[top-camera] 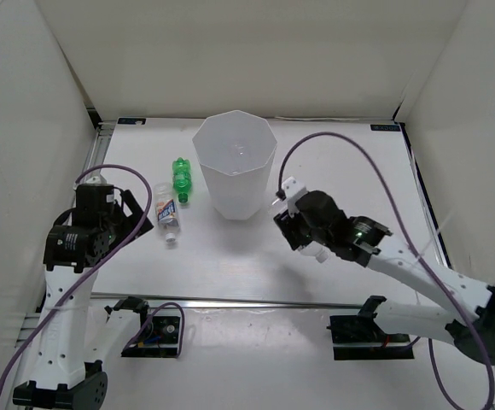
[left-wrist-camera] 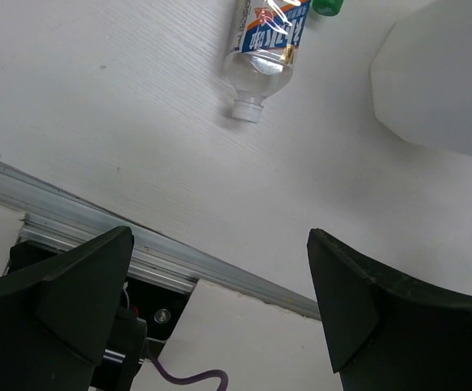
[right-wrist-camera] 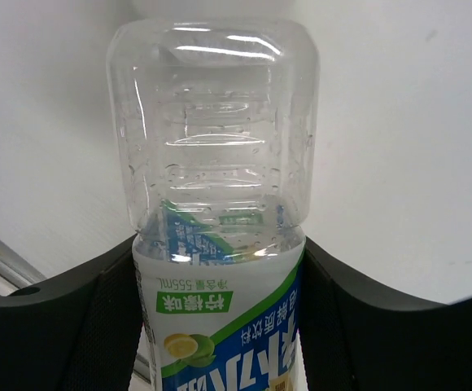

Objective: Put the plastic bottles in the bin

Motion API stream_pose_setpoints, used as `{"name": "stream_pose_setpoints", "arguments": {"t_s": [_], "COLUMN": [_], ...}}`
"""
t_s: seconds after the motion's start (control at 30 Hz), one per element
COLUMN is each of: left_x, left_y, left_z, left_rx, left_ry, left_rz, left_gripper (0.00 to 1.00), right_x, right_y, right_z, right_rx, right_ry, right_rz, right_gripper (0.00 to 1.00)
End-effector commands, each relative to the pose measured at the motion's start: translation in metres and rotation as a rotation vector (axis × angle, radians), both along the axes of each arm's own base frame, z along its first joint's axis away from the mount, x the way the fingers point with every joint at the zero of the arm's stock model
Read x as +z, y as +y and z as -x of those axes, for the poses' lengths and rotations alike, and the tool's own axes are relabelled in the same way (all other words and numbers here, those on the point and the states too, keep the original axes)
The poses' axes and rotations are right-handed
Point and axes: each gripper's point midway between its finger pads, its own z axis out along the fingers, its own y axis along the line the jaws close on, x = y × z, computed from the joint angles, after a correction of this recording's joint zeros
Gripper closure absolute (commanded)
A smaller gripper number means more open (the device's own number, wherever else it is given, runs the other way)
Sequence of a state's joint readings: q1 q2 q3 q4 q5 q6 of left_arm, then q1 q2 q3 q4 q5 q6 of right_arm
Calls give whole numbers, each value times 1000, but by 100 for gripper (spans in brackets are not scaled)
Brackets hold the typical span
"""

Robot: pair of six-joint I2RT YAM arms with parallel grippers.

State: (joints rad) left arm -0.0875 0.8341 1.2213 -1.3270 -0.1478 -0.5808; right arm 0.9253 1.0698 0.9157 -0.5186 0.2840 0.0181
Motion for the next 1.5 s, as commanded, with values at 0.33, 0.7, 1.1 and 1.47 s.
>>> {"name": "stream_pose_setpoints", "arguments": {"t_s": [0.33, 0.7, 1.1, 1.47], "left_x": [2, 12, 4, 11], "left_y": [-13, -14, -3, 5], "left_z": [-27, -34, 3, 17], "left_rx": [-19, -27, -39, -30], "left_ry": [-60, -105, -31, -16], "left_rz": [63, 61, 4, -38], "left_gripper": [1, 1, 1, 1], "right_x": [318, 312, 269, 234], "right_y": [29, 155, 182, 187], "right_z": [-53, -115, -176, -182], "right_rx": [-4, 177, 151, 121], "right_ry": [-620, -540, -417, -363], "right_rz": [-380, -557, -717, -793], "right_gripper": [65, 66, 61, 30]}}
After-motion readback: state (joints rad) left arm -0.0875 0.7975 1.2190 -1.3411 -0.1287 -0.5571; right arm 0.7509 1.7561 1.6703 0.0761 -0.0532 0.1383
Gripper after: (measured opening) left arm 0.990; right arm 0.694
